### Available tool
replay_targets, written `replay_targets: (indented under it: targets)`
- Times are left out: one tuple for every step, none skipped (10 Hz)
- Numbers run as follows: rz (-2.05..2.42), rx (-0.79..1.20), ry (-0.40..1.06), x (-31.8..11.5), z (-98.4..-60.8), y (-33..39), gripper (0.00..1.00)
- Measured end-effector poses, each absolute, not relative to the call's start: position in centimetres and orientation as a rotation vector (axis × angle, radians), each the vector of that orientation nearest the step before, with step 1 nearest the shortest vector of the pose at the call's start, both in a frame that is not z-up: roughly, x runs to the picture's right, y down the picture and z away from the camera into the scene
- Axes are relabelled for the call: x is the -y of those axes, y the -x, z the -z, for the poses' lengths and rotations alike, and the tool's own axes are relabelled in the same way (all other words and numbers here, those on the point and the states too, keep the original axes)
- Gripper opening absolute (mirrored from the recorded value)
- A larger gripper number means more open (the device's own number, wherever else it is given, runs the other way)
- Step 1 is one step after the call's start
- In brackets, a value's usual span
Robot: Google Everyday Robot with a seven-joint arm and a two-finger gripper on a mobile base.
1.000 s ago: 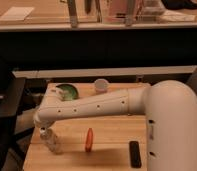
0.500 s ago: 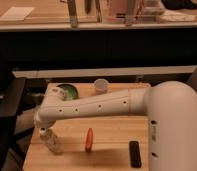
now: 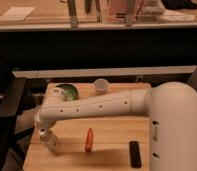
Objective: Knock the bottle over
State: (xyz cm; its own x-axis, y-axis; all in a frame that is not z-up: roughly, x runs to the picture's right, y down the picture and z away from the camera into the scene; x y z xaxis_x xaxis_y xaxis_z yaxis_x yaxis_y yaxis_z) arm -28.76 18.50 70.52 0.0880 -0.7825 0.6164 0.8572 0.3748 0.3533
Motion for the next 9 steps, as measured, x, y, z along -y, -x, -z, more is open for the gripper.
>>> replay_targets:
  targets:
    - [1.227, 0.841, 0.106, -18.52, -70.50, 28.68, 0.00]
    - [1.229, 0.843, 0.105, -18.56, -70.48, 28.57, 0.00]
    - [1.232, 0.846, 0.104, -18.60, -70.41, 28.59, 0.00]
    - [1.235, 0.849, 0.105, -18.71, -70.35, 28.64, 0.00]
    - [1.240, 0.854, 0.105, -18.81, -70.21, 28.72, 0.00]
    - [1.244, 0.858, 0.105, -18.91, -70.08, 28.71, 0.00]
    - [1.247, 0.861, 0.104, -18.96, -70.01, 28.72, 0.00]
    - [1.251, 0.865, 0.104, -19.04, -69.90, 28.73, 0.00]
    - [1.252, 0.867, 0.103, -19.08, -69.88, 28.72, 0.00]
